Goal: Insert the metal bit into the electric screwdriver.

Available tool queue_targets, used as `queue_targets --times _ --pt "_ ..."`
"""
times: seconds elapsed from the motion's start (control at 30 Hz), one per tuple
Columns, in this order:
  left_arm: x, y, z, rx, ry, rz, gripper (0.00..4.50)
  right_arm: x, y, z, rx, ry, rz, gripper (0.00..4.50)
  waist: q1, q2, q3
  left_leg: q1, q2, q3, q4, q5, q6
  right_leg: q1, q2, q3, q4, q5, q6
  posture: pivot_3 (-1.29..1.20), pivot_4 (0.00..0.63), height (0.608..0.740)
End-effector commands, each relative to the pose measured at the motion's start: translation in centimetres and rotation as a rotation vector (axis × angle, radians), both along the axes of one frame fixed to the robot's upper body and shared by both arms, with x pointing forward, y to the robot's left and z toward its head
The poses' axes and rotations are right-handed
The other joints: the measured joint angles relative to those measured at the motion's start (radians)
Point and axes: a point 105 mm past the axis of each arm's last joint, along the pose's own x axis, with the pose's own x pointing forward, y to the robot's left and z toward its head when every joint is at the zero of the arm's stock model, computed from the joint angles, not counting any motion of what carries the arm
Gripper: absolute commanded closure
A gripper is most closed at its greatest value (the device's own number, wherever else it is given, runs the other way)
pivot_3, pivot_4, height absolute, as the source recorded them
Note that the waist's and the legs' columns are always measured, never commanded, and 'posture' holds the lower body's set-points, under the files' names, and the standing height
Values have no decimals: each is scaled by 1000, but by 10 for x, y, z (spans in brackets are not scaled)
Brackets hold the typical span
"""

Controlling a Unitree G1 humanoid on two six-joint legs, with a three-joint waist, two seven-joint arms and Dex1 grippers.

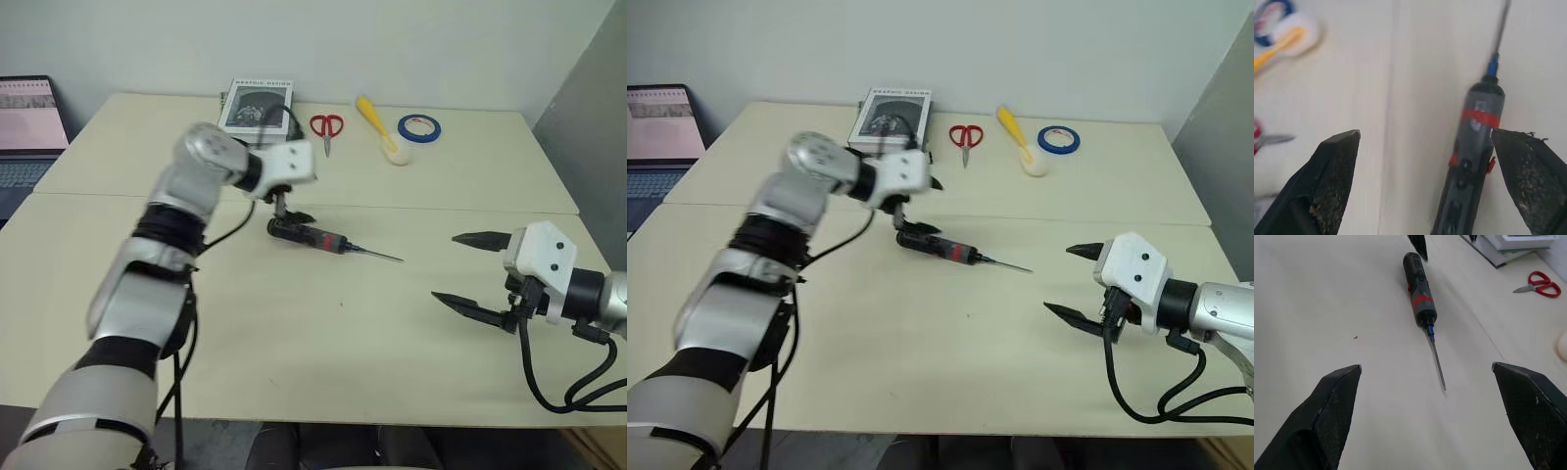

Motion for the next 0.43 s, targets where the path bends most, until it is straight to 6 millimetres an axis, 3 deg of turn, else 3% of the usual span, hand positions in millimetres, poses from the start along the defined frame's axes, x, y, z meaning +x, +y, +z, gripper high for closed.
queue_targets --times 0.03,0.2,0.37,0.43 --pt "-31 50 15 -171 12 185 32 8 -4 8 44 -66 34 0 -6 0 0 0 0 0 0 0 0 0 0 0 1 0 0 0 150 740" --pt "-86 96 -17 -199 98 357 32 10 -20 5 74 -61 46 0 2 -3 0 2 0 -1 1 0 0 -1 -1 -2 10 -1 -4 0 150 740" --pt "-113 102 -39 -226 179 389 32 5 -34 6 68 -40 60 0 24 -5 0 3 0 -2 3 0 0 1 -1 -3 11 -5 -6 0 150 740" --pt "-111 96 -43 -259 189 391 32 4 -41 5 53 -30 75 0 25 -5 0 6 1 0 4 1 0 3 -1 -2 11 -6 -8 0 150 740"
